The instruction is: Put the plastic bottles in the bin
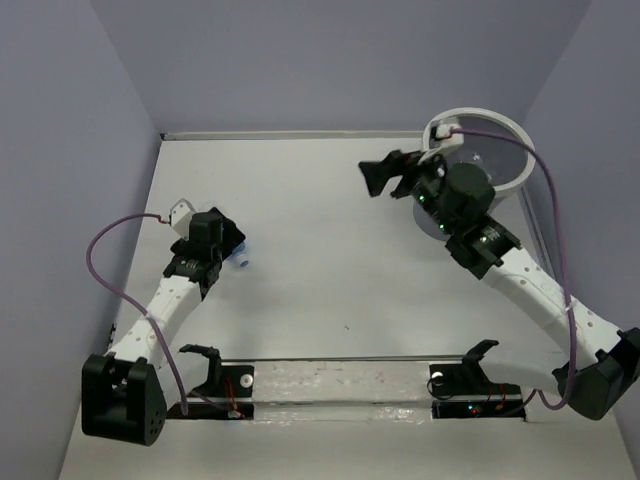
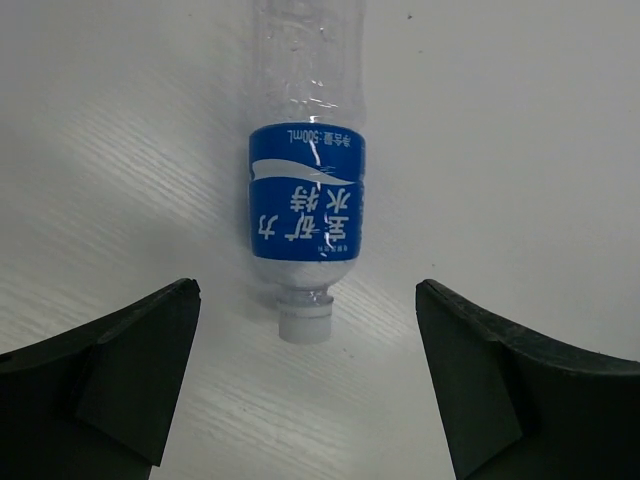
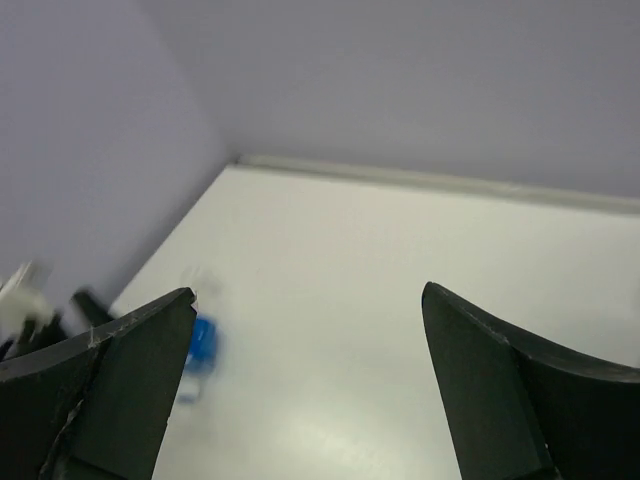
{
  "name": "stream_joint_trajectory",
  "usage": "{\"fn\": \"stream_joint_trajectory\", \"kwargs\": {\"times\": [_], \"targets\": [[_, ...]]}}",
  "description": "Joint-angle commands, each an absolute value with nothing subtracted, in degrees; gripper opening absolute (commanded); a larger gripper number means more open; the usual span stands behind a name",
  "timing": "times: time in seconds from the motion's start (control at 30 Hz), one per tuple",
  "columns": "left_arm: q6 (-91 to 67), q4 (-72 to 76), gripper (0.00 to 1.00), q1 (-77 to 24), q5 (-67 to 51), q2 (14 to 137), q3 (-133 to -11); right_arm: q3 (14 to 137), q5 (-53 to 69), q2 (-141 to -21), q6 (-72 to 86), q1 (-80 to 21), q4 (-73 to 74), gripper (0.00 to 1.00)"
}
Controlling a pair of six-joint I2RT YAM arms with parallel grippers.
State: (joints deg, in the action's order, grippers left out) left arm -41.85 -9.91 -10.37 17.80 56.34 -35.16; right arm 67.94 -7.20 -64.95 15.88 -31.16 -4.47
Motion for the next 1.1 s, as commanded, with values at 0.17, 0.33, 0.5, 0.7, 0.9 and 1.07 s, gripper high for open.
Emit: {"fn": "stream_joint_trajectory", "kwargs": {"times": [0.17,0.33,0.5,0.7,0.9,1.07], "targets": [[-41.7,-2.0,0.99,-10.1,23.3,80.8,-46.0,57.7,-2.6,-65.4,13.9,-47.6,-1.5,1.0],[-42.0,-3.2,0.85,-10.2,24.3,91.8,-48.9,52.8,-1.6,-64.2,16.0,-49.2,-4.1,1.0],[-41.4,-1.5,0.68,-10.6,23.5,89.3,-46.9,50.1,-0.5,-64.4,18.1,-49.2,-5.5,1.0],[-35.9,2.0,0.63,-19.4,21.9,75.6,-42.5,53.1,-8.2,-65.0,21.7,-49.2,-3.5,1.0],[-31.9,9.2,0.63,-28.5,6.8,57.2,-32.8,57.3,-6.6,-65.1,26.1,-45.8,-0.9,1.0],[-32.4,16.4,0.63,-30.9,-8.2,45.2,-24.4,61.6,-2.8,-66.3,27.7,-45.2,-1.1,1.0]]}}
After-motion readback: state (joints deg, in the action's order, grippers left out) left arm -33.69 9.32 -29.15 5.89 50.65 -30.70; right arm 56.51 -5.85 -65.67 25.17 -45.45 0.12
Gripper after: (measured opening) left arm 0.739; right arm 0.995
